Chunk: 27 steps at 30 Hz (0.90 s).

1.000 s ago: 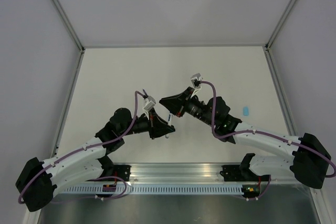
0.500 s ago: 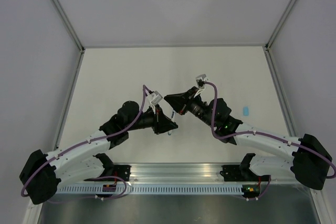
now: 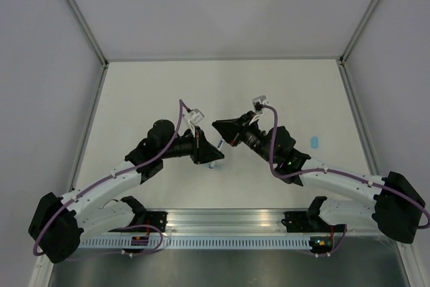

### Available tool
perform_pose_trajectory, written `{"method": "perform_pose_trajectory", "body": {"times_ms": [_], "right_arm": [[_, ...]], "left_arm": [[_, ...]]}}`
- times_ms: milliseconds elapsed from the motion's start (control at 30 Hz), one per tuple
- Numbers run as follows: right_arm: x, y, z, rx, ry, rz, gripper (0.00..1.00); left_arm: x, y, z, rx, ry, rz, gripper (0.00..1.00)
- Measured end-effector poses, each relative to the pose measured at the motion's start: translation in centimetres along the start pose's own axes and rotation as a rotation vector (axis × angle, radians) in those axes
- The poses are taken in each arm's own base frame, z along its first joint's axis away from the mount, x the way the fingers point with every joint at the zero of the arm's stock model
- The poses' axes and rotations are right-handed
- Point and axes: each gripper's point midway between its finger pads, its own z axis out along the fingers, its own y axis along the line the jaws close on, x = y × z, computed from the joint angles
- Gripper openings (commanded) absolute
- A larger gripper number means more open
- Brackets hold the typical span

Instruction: Insert the pens into the pen caps

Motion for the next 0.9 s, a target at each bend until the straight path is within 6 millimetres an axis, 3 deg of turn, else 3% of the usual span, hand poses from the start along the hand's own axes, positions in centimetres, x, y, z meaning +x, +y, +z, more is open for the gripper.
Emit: {"method": "perform_pose_trajectory", "body": {"times_ms": [167, 433, 767, 900], "right_arm": [[-0.1, 0.0, 0.5, -0.005, -0.026, 0.029, 0.00], [1.7, -0.5, 2.0, 0.006, -0.045, 0.081, 0.00], [3.4, -0.1, 1.8, 0.033, -0.018, 0.072, 0.00], [2.4, 0.7, 2.9, 0.061, 0.018, 0.019, 0.10]], "left_arm": [[-0.6, -0.1, 0.0, 0.000, -0.010, -0.017, 0.02], [-0.9, 1.0, 0.0, -0.051, -0.028, -0.063, 0.02], [-1.4, 0.7, -0.4, -0.011, -0.032, -0.064, 0.02], [-2.8, 0.1, -0.8, 0.045, -0.065, -0.032, 0.02]]}}
